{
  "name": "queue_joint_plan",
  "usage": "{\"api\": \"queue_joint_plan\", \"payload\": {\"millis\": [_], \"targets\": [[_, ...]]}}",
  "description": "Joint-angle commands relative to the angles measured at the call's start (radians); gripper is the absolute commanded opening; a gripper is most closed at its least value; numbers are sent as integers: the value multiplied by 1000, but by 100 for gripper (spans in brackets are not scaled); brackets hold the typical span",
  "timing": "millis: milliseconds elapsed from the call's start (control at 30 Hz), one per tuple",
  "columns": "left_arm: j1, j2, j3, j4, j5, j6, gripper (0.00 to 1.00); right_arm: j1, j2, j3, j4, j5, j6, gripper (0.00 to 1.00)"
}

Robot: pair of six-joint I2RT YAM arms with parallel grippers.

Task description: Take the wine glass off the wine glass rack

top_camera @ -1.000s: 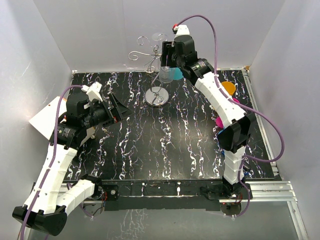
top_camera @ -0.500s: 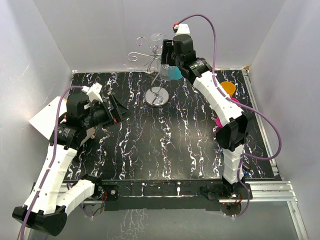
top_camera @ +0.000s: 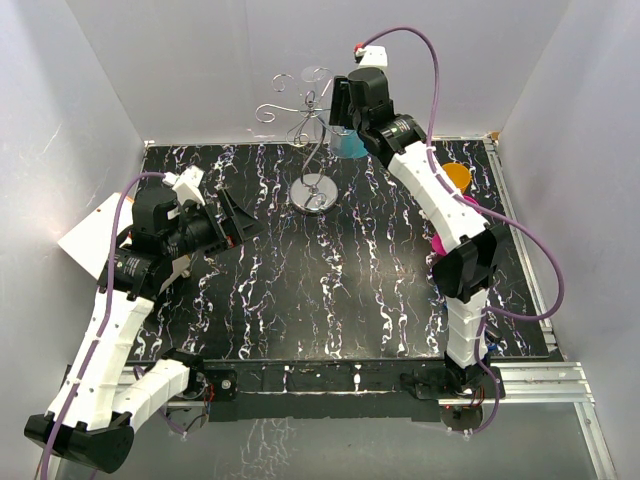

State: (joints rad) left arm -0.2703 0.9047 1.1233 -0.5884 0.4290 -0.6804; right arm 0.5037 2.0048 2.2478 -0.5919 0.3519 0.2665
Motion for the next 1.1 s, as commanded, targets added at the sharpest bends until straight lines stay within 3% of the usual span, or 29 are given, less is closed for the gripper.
{"api": "queue_joint_plan", "payload": {"millis": [0,400,700,933,1067], "targets": [[5,-23,16,-13,16,4,99,-8,-102,10,76,47,19,21],[4,-36,7,-6,26,-10,99,-29,-217,-104,67,86,28,20],[4,-39,-5,6,38,-24,99,-87,-448,-392,95,56,46,20],[4,-33,-70,99,86,-81,99,-102,-675,-750,186,-325,166,20],[5,-33,-158,247,163,-192,99,-102,-801,-1012,395,-576,350,20]]}}
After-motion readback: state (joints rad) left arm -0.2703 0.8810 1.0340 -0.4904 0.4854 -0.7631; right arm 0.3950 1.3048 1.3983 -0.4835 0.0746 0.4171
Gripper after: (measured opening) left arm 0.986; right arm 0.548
